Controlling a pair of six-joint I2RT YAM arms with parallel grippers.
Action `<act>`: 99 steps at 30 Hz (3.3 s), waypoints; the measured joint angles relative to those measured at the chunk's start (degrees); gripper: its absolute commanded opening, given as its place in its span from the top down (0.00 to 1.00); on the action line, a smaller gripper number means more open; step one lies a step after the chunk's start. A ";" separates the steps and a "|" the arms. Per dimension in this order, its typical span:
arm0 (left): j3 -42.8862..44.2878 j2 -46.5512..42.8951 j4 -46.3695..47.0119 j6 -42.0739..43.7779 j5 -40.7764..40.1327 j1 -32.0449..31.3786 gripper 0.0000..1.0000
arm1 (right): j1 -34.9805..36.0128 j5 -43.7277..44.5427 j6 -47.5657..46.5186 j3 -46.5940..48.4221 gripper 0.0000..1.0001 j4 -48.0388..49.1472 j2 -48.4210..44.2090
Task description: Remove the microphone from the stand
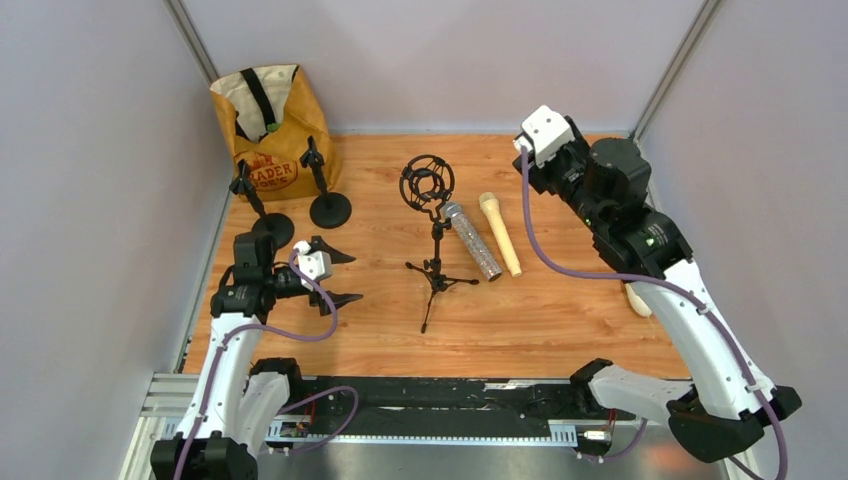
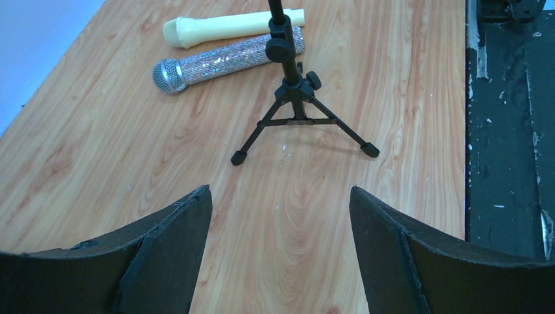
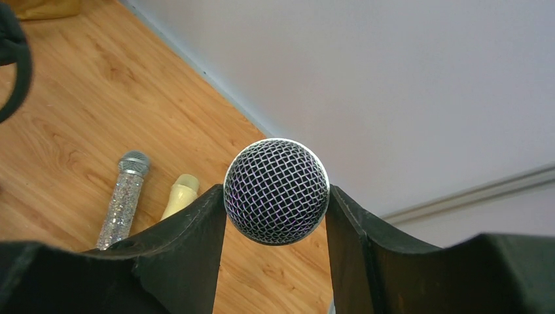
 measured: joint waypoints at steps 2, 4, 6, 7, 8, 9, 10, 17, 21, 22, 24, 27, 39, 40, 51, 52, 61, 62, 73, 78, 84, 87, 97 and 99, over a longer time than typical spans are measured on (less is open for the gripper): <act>0.00 -0.24 0.00 0.00 0.00 0.00 0.16 | -3.37 -1.18 1.57 0.00 1.00 0.00 0.02; 0.00 -0.37 -0.02 0.00 0.02 0.00 0.16 | -6.45 -2.34 2.78 0.07 1.00 -0.02 0.07; 0.00 -0.39 -0.02 0.00 0.00 0.00 0.16 | -10.23 -4.28 4.20 0.94 1.00 -0.72 1.11; 0.00 -0.39 -0.02 0.00 0.00 0.00 0.16 | -12.44 -5.77 5.01 1.97 1.00 -1.46 2.21; 0.00 -0.39 -0.02 0.00 0.00 0.00 0.16 | -14.08 -7.04 5.70 2.82 1.00 -2.01 3.21; 0.00 -0.39 -0.02 0.00 0.02 0.00 0.16 | -16.22 -9.09 6.56 4.00 1.00 -2.89 4.66; 0.00 -0.39 -0.02 0.00 0.00 0.00 0.16 | -17.97 -10.73 7.26 4.81 1.00 -3.30 6.05; 0.00 -0.50 -0.02 0.00 0.02 0.00 0.16 | -28.17 -22.60 11.93 8.11 1.00 -8.00 15.50; 0.00 -0.50 -0.02 0.02 0.02 0.00 0.16 | -31.19 -26.32 13.35 10.56 1.00 -10.05 21.00; 0.00 -0.50 -0.02 0.02 0.02 0.00 0.16 | -31.61 -26.77 13.53 11.08 1.00 -10.27 22.29; -0.02 -0.50 -0.02 0.02 0.02 0.00 0.16 | -31.95 -27.23 13.77 12.07 1.00 -10.60 24.85; -0.02 -0.50 -0.02 0.02 0.02 0.00 0.16 | -32.00 -27.34 13.92 13.64 1.00 -11.78 28.79; -0.46 -0.66 -0.07 0.07 0.02 0.00 0.16 | -32.37 -31.28 11.56 20.09 1.00 -23.93 38.80; -0.46 -0.66 -0.04 0.09 0.04 0.00 0.16 | -32.37 -31.52 11.13 20.26 1.00 -24.76 38.80; -0.48 -0.66 -0.04 0.22 0.04 0.00 0.16 | -32.41 -33.38 8.28 21.42 1.00 -29.73 41.62; -0.48 -0.66 -0.04 0.22 0.04 0.00 0.16 | -32.41 -33.68 8.41 22.10 1.00 -29.73 42.88; -0.48 -0.66 -0.04 0.22 0.04 0.00 0.16 | -32.41 -33.99 11.74 25.46 1.00 -28.72 53.00; -0.48 -0.66 -0.04 0.22 0.04 0.00 0.16 | -32.41 -33.77 12.20 25.24 1.00 -27.98 53.18; -0.72 -0.20 -0.02 0.22 0.04 0.00 0.16 | -31.95 -27.17 16.37 14.19 1.00 -12.41 52.39; -0.72 -0.20 -0.02 0.22 0.04 0.00 0.16 | -30.82 -24.02 19.08 13.09 1.00 -7.48 52.48; -0.72 -0.15 -0.02 0.22 0.04 0.00 0.16 | -29.35 -21.57 23.43 13.11 1.00 -2.27 55.30; -0.76 -0.15 -0.02 0.22 0.04 0.00 0.16 | -28.98 -21.03 25.49 13.42 1.00 -1.36 58.29; -0.81 0.35 -0.02 0.22 0.07 0.00 0.16 | -28.09 -19.74 29.57 13.64 1.00 0.52 62.29; -0.87 0.35 -0.02 0.24 0.09 0.00 0.15 | -27.91 -19.63 29.79 13.62 0.91 0.68 62.29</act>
